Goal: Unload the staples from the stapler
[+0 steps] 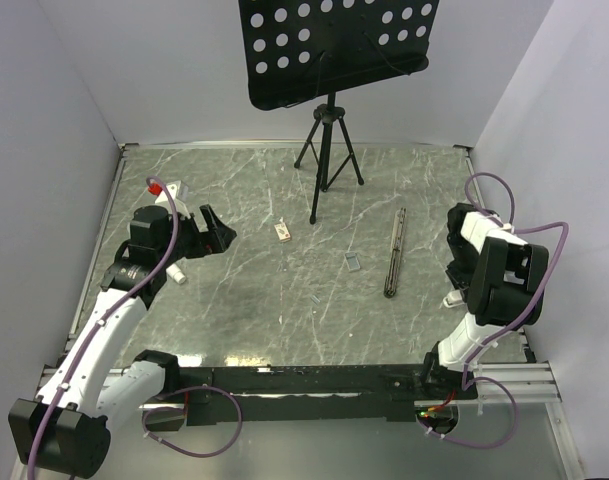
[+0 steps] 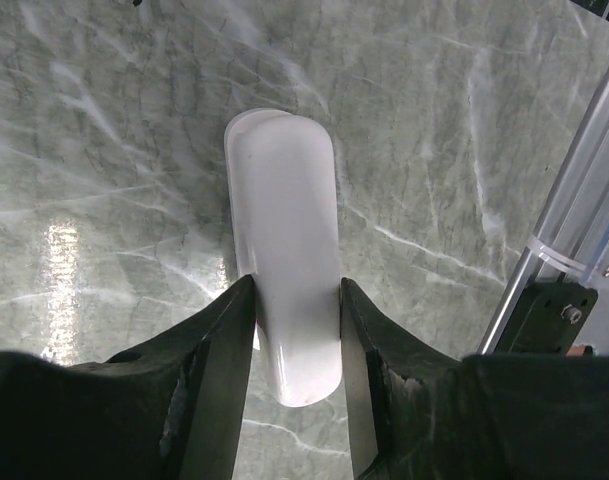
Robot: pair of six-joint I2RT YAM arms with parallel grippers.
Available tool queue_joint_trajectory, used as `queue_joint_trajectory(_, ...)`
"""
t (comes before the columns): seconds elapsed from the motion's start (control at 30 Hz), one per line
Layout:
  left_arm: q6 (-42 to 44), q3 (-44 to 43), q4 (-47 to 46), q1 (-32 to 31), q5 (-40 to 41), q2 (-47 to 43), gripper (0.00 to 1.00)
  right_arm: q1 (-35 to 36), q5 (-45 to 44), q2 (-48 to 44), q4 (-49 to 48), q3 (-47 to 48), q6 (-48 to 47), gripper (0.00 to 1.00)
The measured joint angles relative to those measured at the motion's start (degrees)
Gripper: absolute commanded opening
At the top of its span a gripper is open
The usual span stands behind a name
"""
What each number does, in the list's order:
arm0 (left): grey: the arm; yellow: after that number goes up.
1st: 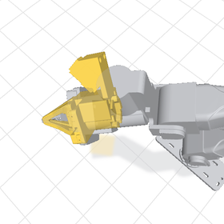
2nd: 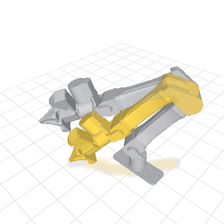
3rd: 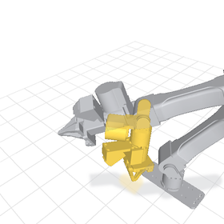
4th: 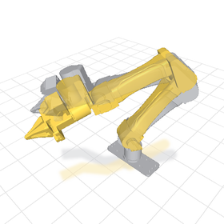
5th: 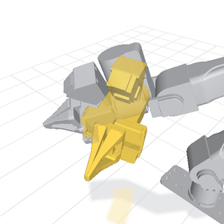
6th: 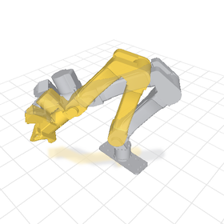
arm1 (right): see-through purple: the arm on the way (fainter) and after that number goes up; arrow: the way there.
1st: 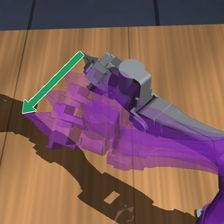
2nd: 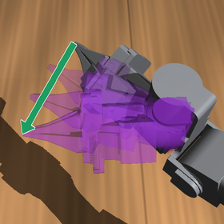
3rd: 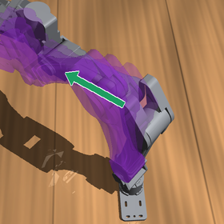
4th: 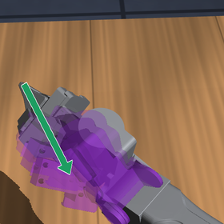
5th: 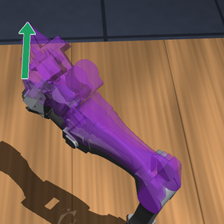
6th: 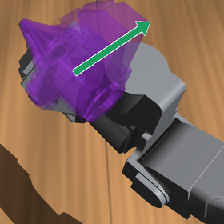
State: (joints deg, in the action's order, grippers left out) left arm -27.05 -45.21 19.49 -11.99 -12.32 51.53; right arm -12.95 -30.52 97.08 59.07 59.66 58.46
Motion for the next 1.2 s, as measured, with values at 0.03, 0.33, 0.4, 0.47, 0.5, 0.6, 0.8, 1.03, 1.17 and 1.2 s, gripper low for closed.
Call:
queue_joint_trajectory(0.03, -0.02, 0.00, 0.00, 0.00, 0.00, 0.00, 0.99, 0.00, 0.00, -0.20, -0.09, -0.02, -0.39, 0.22)
queue_joint_trajectory(0.33, 0.00, 0.00, -0.04, 0.00, 0.04, 0.00, 0.99, 0.83, -0.31, -2.25, -3.43, -0.90, -2.01, 0.00)
queue_joint_trajectory(0.4, 0.00, 0.00, -0.04, 0.00, 0.04, 0.00, 0.98, 0.98, -0.28, -2.34, -4.17, -0.90, -2.49, 0.00)
queue_joint_trajectory(0.47, 0.00, 0.00, -0.04, 0.00, 0.07, -0.02, 0.98, 1.25, -0.31, -2.38, -4.72, -0.90, -3.06, 0.00)
queue_joint_trajectory(0.5, 0.00, 0.00, -0.04, 0.00, 0.07, -0.02, 0.97, 1.53, -0.31, -2.38, -4.92, -0.90, -3.48, 0.00)
queue_joint_trajectory(0.6, -0.02, 0.00, -0.07, 0.00, 0.07, -0.02, 0.96, 2.27, -0.33, -2.49, -5.68, -0.90, -5.07, 0.00)
queue_joint_trajectory(0.8, -0.17, 0.00, -0.20, 0.00, -0.11, -0.02, 0.93, 7.80, -0.52, -4.42, -7.61, 0.52, -11.19, 0.00)
queue_joint_trajectory(1.03, -0.24, 0.00, -0.22, 0.00, -0.50, 0.02, 0.89, 20.09, 0.48, -7.48, -10.25, 7.61, -20.50, 0.00)
queue_joint_trajectory(1.17, -0.61, 0.00, -0.24, 0.00, -0.98, 0.24, 0.86, 25.73, 4.00, -8.61, -11.87, 9.68, -24.30, 0.00)
queue_joint_trajectory(1.2, -0.68, 0.00, -0.31, 0.00, -1.33, 0.44, 0.86, 26.97, 5.07, -9.03, -12.26, 9.81, -25.18, 0.00)
